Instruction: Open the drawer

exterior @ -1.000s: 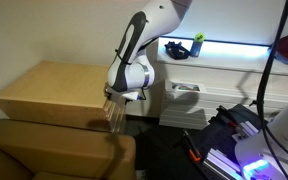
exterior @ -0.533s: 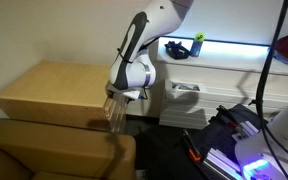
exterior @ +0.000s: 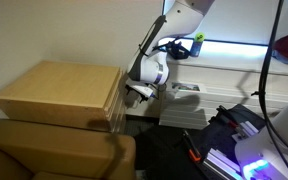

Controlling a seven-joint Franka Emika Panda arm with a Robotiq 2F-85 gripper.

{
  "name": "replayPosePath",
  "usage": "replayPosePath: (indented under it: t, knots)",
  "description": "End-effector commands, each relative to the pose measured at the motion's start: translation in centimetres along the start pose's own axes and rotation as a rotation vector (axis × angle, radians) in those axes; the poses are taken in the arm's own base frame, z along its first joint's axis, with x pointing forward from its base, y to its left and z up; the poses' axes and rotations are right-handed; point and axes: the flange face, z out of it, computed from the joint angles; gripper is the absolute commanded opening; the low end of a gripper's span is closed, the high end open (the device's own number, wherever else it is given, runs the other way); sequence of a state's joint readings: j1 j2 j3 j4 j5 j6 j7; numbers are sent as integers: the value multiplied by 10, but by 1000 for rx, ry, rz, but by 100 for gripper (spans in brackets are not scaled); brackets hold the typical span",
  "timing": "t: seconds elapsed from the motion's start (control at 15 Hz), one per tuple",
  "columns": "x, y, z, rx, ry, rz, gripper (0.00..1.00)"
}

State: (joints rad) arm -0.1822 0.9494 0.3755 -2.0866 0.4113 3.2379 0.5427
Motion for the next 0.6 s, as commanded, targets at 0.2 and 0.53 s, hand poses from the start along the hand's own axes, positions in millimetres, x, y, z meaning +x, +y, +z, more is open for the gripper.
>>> replayPosePath:
  t: [0.2, 0.53]
  knots:
    - [-71, -27, -45, 117, 102, -199, 100]
    - [-57, -31, -26, 113, 87, -141, 100]
